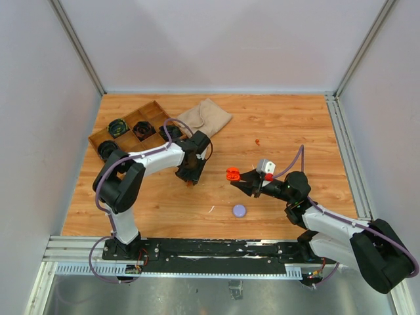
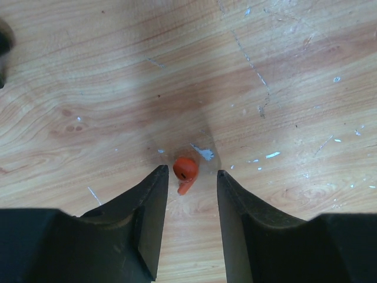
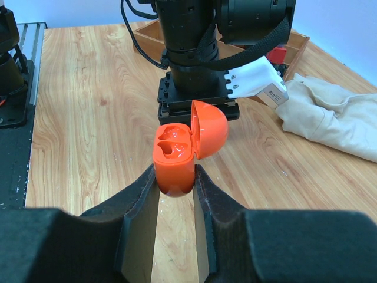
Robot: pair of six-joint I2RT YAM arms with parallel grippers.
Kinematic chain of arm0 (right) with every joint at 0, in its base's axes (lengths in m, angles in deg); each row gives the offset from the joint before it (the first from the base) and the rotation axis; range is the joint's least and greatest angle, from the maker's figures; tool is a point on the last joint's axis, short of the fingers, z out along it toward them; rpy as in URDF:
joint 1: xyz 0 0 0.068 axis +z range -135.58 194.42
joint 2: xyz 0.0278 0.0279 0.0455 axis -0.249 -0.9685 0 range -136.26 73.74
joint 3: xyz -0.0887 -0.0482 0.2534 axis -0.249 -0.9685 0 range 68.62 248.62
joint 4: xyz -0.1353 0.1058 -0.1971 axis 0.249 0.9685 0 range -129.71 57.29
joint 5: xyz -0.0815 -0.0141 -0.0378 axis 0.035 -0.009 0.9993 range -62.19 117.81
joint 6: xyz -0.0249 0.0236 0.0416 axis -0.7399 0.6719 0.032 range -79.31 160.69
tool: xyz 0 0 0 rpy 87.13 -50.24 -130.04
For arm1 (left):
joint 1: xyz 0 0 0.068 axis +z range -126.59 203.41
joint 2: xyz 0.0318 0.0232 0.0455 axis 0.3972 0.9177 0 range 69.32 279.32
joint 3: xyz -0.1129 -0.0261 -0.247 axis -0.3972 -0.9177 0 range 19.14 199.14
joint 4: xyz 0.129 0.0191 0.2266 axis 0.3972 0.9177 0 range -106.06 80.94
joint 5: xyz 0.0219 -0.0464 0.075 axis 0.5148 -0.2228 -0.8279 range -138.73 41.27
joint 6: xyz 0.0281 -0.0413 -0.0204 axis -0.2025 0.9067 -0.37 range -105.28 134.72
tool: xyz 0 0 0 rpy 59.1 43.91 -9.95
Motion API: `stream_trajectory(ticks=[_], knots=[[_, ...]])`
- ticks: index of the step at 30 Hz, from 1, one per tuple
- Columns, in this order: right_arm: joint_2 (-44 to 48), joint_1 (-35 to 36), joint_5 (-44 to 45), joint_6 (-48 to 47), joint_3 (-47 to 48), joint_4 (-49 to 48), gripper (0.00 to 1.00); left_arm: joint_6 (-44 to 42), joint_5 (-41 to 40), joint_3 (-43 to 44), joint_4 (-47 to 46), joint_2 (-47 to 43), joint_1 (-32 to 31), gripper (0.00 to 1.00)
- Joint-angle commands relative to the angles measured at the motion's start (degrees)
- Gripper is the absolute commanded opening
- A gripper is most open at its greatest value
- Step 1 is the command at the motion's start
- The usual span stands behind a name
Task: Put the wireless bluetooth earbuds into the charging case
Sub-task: Pick up the earbud from the center of the board.
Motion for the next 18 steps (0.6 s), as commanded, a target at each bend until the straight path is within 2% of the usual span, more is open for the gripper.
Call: stream_trajectory(ticks=[1,8,13,18], knots=[[0.5,-0.3,0.6,-1.0,0.2,-0.7,0.01,-1.3,-0.2,1.8,1.1,1.6,-0.4,0.43],[0.4,-0.3,0.5,-1.1,0.3,-0.5,0.01,-1.6,-0.4,2.1,1.3,3.5,-0.4,0.41],[0.6,-0.3,0.4,-1.1,0.3,-0.4,0.01,-1.3,-0.5,1.8,1.4,4.2,-0.4,0.29],[0.8,-0.3,0.4,-1.1,0.4,-0.2,0.01,-0.8,0.4,-0.2,1.5,2.9,-0.4,0.22]])
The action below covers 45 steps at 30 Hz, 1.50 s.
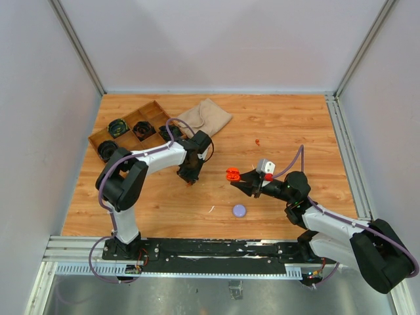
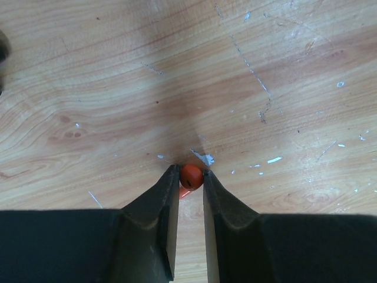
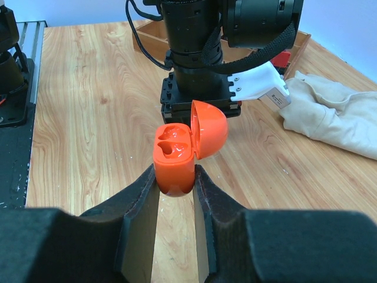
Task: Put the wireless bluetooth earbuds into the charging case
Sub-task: Pick up the earbud from the center of the board, then place the earbud in the charging case.
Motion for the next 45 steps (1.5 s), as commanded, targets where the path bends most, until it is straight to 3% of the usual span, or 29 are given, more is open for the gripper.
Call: stream_trajectory(ticks=[1,17,30,45], knots=[[0.8,-0.3,0.4,-1.0,0.4,-0.7,0.01,0.2,0.5,-2.2,0.5,0.2,-0.3,0.20],[1.6,-0.2,-1.1,1.4,1.8,-1.6,0.01,3.3,4.6,-2.0,-5.0,-14.3,-0.3,0.17],[3.1,-0.2,-0.9,2.2,5.6,2.2,0.01,7.8,15.6,-9.5,-22.1,-33.5,-0.3,0.17],[2.3,-0.1,0.9,5.3,8.9,1.8,0.01,13.1,27.7,-17.6,-38.8,-45.2,-0.3,0.17]])
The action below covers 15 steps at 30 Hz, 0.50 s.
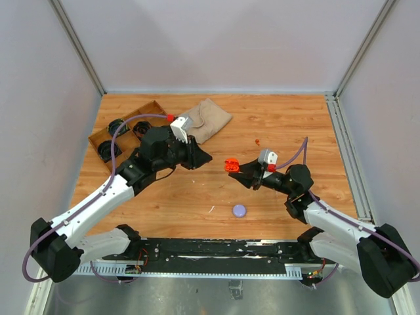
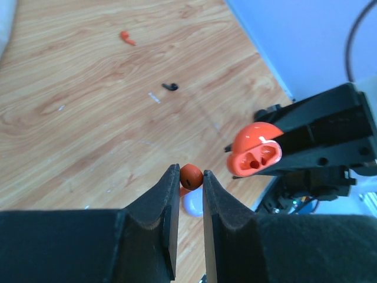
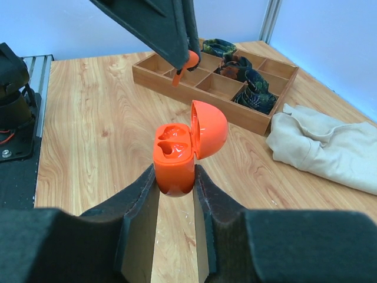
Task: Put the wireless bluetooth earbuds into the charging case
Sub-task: Place the earbud in the charging case.
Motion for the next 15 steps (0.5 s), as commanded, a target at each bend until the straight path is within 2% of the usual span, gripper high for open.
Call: stream_trajectory(ticks=[1,11,15], knots=[[-0.2,-0.1,1.0,2.2,2.6,-2.3,0.01,2.7,6.3,-2.3,-9.0,-2.7,-0.3,0.17],[-3.5,-0.1,-0.2,5.4,5.2,-5.2,0.01,7.4,14.4,-7.0,-22.6,-5.4,-0.3,0.17],[-4.3,0.0,-0.6,6.5,5.5,-6.9,0.01,7.7,15.4,-7.2,-24.7,-5.1,-1.0,0.16]])
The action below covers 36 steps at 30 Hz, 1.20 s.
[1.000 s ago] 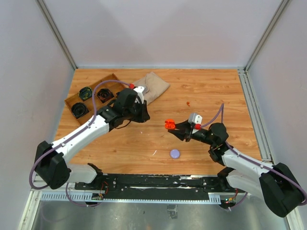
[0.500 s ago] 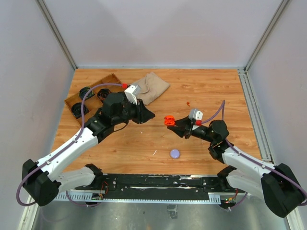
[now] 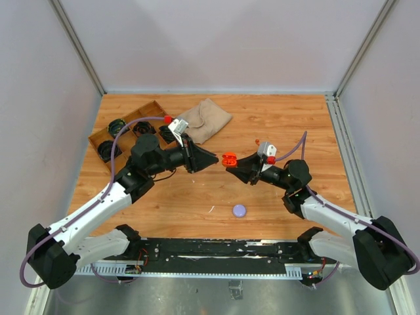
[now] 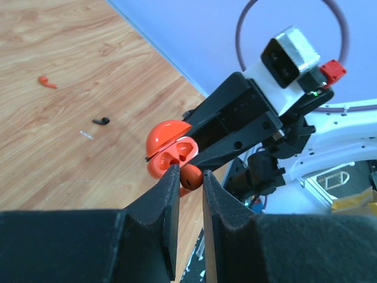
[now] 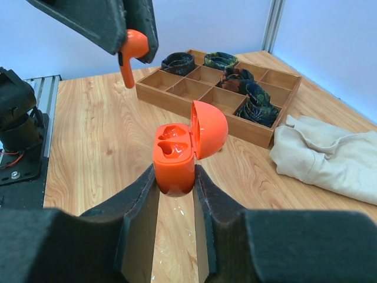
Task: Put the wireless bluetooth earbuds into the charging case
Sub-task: Place the earbud in the charging case.
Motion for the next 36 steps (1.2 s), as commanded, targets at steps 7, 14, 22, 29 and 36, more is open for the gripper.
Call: stream_trajectory(ticks=[7,14,22,29,36], knots=[[-1.8,0.3,-1.7,4.5,1.9,-7.7,0.01,0.9,3.3,0.5,-9.1,2.0,-3.3,0.16],[-1.8,0.6,-2.7,5.3,2.1,-8.6,0.01,0.4,2.2,1.2,-11.2,4.3,-4.5,0.16],[-1.2,0.7,-3.1,5.4,2.0,-8.7,0.01,0.8,1.6,1.8,-13.7,6.1,-5.1,0.15],[-1.0,0.8,-3.4,5.6,2.1,-8.8,0.01,1.0,0.8,2.1,-14.9,6.7,-5.3,0.15],[-0.5,0.8,-3.6,5.6,2.1,-8.8,0.01,1.1,0.4,2.2,-15.1,7.4,-5.4,0.15]])
